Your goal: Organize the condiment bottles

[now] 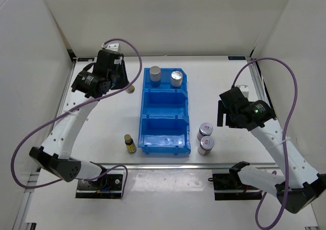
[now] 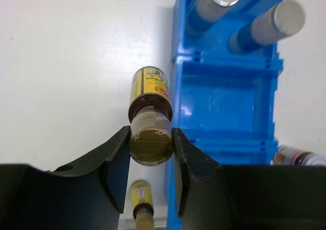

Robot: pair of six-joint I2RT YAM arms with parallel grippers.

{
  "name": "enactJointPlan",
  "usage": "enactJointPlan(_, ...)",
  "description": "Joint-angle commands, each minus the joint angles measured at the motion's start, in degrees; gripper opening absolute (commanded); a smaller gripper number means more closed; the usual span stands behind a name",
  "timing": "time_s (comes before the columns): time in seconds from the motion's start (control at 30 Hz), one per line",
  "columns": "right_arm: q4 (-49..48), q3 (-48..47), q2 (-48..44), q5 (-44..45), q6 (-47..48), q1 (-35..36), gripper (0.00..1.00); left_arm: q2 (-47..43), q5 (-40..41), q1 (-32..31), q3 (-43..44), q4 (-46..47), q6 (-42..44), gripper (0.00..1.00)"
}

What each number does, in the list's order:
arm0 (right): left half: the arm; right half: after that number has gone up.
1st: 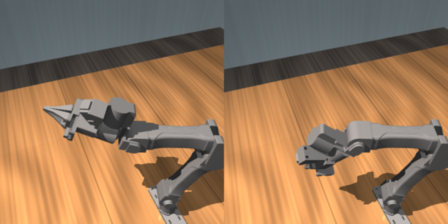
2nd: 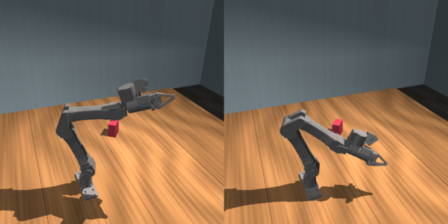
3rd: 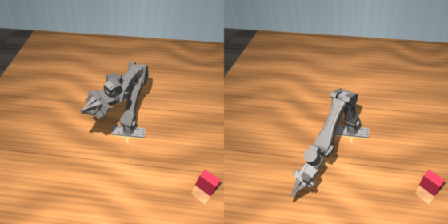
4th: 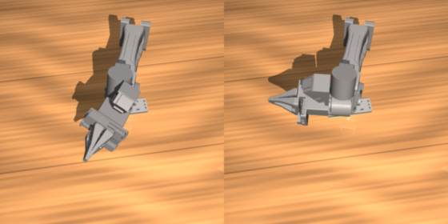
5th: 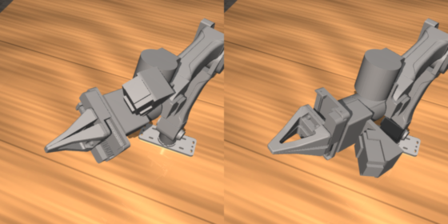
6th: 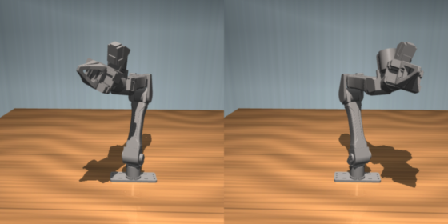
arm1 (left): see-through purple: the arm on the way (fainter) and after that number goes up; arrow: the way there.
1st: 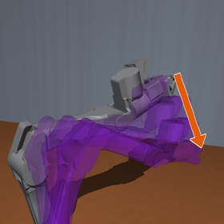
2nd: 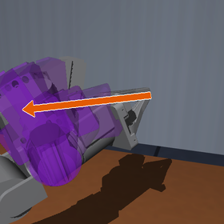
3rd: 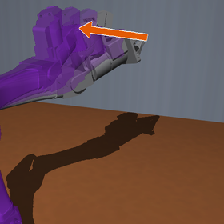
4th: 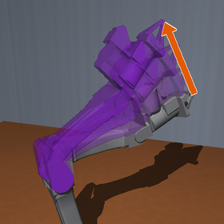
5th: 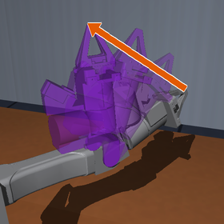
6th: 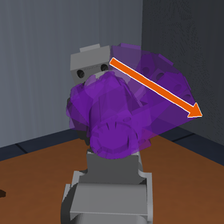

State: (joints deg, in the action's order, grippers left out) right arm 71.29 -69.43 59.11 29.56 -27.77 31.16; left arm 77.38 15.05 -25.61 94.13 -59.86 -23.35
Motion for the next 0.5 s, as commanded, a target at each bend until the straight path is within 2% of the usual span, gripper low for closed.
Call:
enactJointPlan(0.0, 1.7, -0.4, 1.1, 4.4, -3.9, 0.2, 0.91, 3.6, -1.2, -0.9, 7.4, 1.3, 0.6, 0.11)
enactJointPlan(0.17, 0.4, 1.7, -1.5, 6.9, -5.6, 0.2, 0.91, 11.5, -4.2, -4.4, 16.5, 1.3, 0.6, 0.11)
enactJointPlan(0.47, -0.3, 2.3, -2.1, 6.9, -5.6, 0.2, 0.93, 25.0, -6.5, -11.6, 26.7, 1.8, 0.1, 0.11)
